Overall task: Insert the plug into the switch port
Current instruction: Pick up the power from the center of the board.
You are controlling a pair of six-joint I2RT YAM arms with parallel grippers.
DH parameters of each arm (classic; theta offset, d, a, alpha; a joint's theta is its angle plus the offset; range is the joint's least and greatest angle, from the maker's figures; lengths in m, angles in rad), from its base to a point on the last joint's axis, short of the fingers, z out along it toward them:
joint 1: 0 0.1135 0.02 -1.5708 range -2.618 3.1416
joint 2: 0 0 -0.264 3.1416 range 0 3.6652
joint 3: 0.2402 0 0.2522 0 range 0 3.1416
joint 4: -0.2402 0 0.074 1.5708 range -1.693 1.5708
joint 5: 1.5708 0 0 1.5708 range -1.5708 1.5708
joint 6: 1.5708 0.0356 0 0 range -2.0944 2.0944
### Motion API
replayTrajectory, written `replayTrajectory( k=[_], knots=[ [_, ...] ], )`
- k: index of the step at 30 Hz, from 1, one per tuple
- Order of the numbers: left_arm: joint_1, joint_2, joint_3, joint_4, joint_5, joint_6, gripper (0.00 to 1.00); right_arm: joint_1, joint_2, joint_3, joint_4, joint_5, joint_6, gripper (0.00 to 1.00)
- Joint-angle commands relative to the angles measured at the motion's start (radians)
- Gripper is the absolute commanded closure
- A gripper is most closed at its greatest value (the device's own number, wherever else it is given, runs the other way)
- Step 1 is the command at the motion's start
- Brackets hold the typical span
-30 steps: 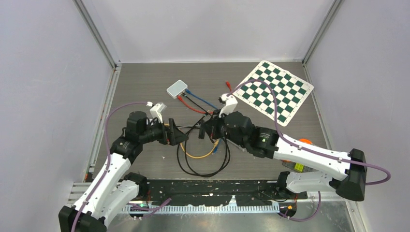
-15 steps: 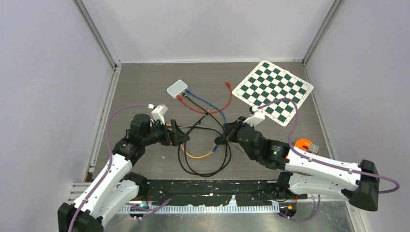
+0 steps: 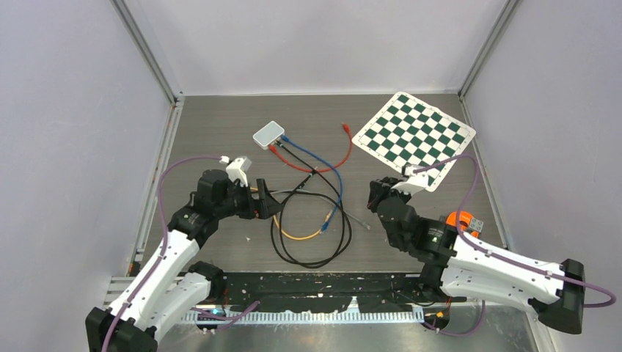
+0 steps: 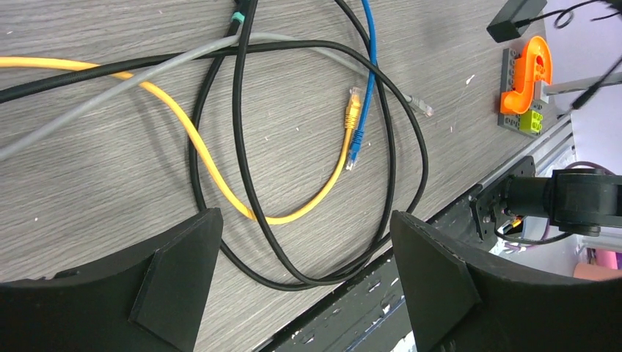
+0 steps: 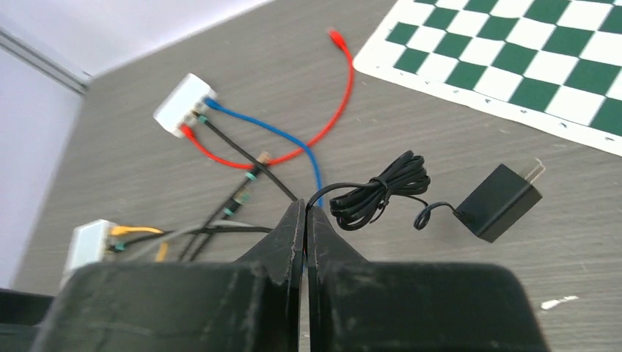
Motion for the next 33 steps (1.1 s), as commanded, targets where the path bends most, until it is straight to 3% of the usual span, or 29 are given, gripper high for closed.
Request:
replayTrajectory(
  k=[1,4,11,17,23,27,29,33],
  knots=[
    [-0.001,0.006,0.013,-0.005,-0.020,0.015,0.12,-0.002,0.075,-0.051,0.029,0.058,0.104,0.94],
    [-0.001,0.009,0.009,-0.007,-0.028,0.012,0.12,-0.004,0.179,-0.069,0.051,0.031,0.228,0.89],
    [-0.001,0.033,0.006,-0.036,-0.030,0.020,0.11,-0.004,0.424,-0.066,0.158,-0.115,0.555,0.87],
    [-0.001,0.028,-0.002,-0.042,-0.029,0.026,0.11,-0.012,0.456,-0.017,0.267,-0.249,0.588,0.72],
    [-0.001,0.013,-0.050,0.005,0.020,0.021,0.11,-0.018,0.398,-0.134,0.435,-0.423,0.636,0.52],
    [-0.001,0.019,-0.063,0.041,0.069,0.022,0.11,-0.060,0.317,-0.153,0.438,-0.476,0.362,0.48],
    [-0.001,0.029,-0.056,0.035,0.073,0.023,0.12,-0.097,0.275,-0.165,0.515,-0.590,-0.070,0.49],
    [-0.001,0.012,-0.033,-0.006,-0.009,0.029,0.12,-0.180,0.258,-0.097,0.473,-0.901,-0.629,0.51]
  ],
)
